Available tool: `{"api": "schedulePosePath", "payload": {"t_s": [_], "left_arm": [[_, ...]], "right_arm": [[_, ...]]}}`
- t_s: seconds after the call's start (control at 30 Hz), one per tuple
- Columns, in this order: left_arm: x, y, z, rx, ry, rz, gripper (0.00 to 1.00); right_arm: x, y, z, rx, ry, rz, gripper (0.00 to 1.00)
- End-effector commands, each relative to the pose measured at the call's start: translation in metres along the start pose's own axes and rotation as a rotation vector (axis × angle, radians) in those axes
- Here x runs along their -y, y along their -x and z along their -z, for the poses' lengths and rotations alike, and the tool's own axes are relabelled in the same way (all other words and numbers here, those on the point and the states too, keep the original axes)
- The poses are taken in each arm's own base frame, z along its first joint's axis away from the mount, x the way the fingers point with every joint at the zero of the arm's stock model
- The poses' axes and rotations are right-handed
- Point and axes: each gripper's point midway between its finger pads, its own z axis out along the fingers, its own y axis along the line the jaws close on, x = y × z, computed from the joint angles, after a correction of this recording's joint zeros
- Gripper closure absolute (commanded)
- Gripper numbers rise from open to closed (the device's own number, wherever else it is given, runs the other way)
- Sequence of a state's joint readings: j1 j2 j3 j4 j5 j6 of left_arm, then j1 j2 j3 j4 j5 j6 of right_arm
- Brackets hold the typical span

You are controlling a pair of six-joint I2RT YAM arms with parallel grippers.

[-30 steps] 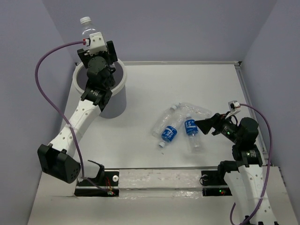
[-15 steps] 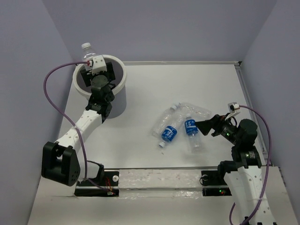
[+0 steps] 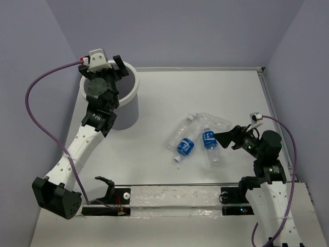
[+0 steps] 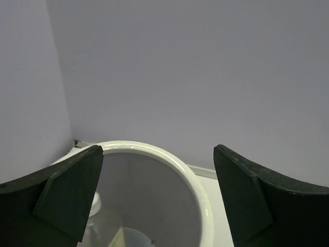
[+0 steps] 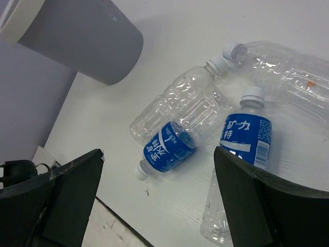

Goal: Put the plastic bottles in the bin

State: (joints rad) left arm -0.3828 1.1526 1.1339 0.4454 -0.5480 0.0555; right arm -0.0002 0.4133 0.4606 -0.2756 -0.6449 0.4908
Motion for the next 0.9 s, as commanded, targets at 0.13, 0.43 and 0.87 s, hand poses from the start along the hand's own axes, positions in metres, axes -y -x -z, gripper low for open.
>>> {"api": "schedulePosePath", "payload": {"t_s": [0.13,0.43,0.87], "left_arm": [[0.114,-0.026,0.101,-0.283,-0.538,0.079,0.02],[0.187,-0.176,0.227,-0.728,-0.779,0.053,0.02],[0.224,-0.289,0.228,-0.943,-0.72,-0.147,0.01]], "right_arm": [[0.003,0.013,-0.001,0.054,-0.032,0.021,0.09],[0.022,0.008,-0.005,0.054,-0.109,-0.025,0.12],[0.038,0.001,-0.006,0.036,-0.18,-0.056,0.16]]}}
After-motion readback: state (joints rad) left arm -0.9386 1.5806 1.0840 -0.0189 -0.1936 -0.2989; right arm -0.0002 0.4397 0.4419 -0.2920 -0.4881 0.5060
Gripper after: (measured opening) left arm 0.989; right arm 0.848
